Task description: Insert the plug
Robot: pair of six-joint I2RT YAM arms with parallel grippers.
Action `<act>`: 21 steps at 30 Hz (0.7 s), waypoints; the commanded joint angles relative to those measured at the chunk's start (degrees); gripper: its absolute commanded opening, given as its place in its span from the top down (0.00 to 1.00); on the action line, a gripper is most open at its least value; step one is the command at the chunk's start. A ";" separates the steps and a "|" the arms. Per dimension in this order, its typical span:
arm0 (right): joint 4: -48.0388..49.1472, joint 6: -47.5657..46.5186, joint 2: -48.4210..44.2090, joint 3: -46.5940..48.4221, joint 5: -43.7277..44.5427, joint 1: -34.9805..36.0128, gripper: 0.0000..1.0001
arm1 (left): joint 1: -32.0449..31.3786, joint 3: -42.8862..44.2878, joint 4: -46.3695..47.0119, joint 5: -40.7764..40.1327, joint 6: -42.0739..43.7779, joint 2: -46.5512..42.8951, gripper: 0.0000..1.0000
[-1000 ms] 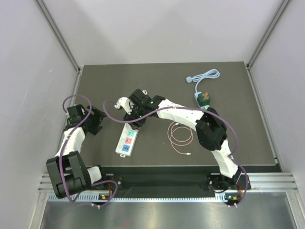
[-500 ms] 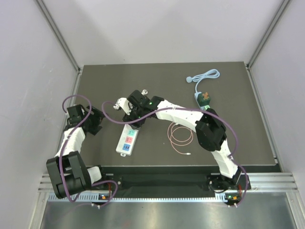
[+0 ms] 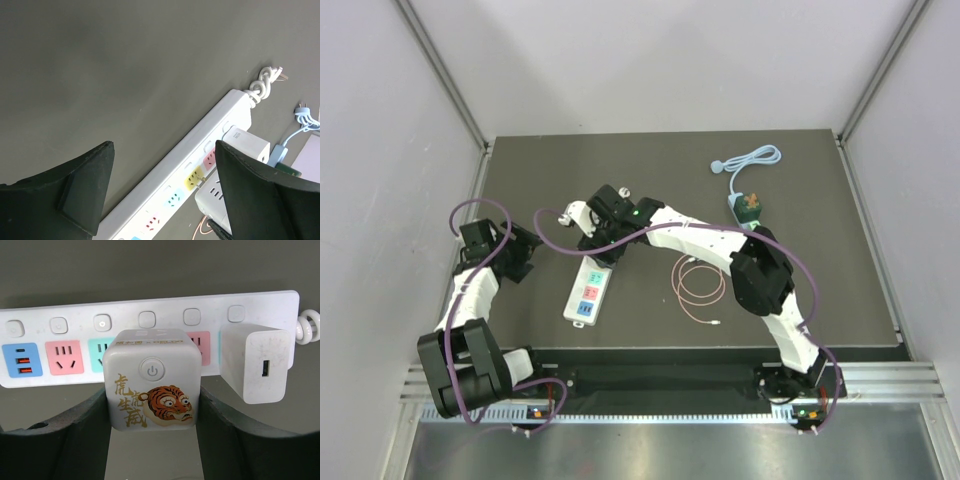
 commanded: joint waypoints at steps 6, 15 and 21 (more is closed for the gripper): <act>2.20 0.52 0.40 0.06 -3.50 -0.40 1.00 | 0.66 0.25 1.27 -0.33 0.58 -1.03 0.14; 2.03 -0.27 1.10 -1.17 -0.60 -0.31 1.00 | 0.74 0.16 1.18 -0.42 0.67 -1.12 0.14; 1.94 -0.36 0.84 -1.44 0.80 -0.22 1.00 | 0.75 0.25 1.18 -0.42 0.58 -1.12 0.14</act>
